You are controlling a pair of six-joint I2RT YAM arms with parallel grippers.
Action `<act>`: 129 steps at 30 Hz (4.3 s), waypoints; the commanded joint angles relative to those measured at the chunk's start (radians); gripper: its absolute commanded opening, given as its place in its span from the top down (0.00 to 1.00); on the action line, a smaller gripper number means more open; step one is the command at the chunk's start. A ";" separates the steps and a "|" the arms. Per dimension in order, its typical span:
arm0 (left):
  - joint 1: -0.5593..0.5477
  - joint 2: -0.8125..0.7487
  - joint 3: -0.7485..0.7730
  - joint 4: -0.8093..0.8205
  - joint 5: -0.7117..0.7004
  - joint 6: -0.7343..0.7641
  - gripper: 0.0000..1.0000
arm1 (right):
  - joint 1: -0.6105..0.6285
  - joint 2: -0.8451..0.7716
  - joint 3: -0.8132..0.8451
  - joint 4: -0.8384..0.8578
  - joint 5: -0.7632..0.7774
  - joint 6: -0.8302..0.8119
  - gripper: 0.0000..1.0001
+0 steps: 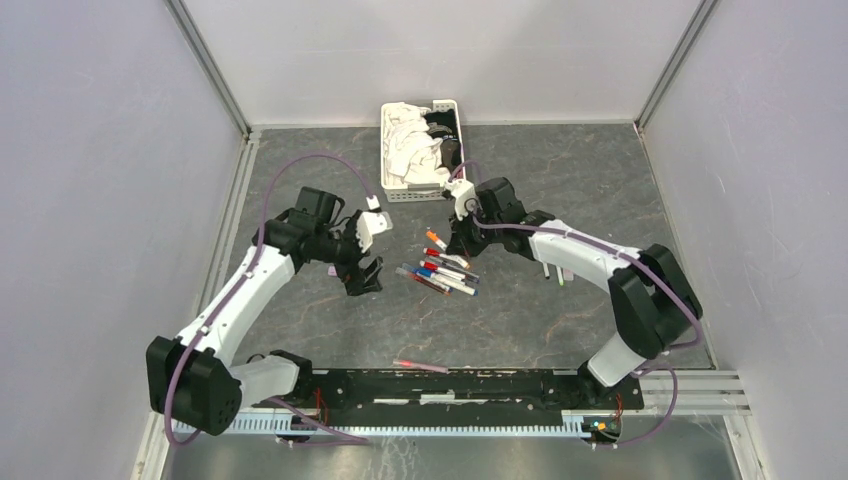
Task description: Open the pen caps
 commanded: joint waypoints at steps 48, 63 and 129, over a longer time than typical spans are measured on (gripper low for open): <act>-0.295 0.082 0.021 -0.090 0.035 0.377 0.97 | 0.202 0.134 0.087 0.237 -0.708 0.347 0.72; -0.293 0.074 0.030 -0.076 -0.037 0.382 0.98 | 0.189 0.084 -0.018 0.300 -0.733 0.374 1.00; -0.242 0.053 0.096 -0.190 0.078 0.424 0.72 | 0.211 0.083 0.124 0.210 -0.660 0.349 0.77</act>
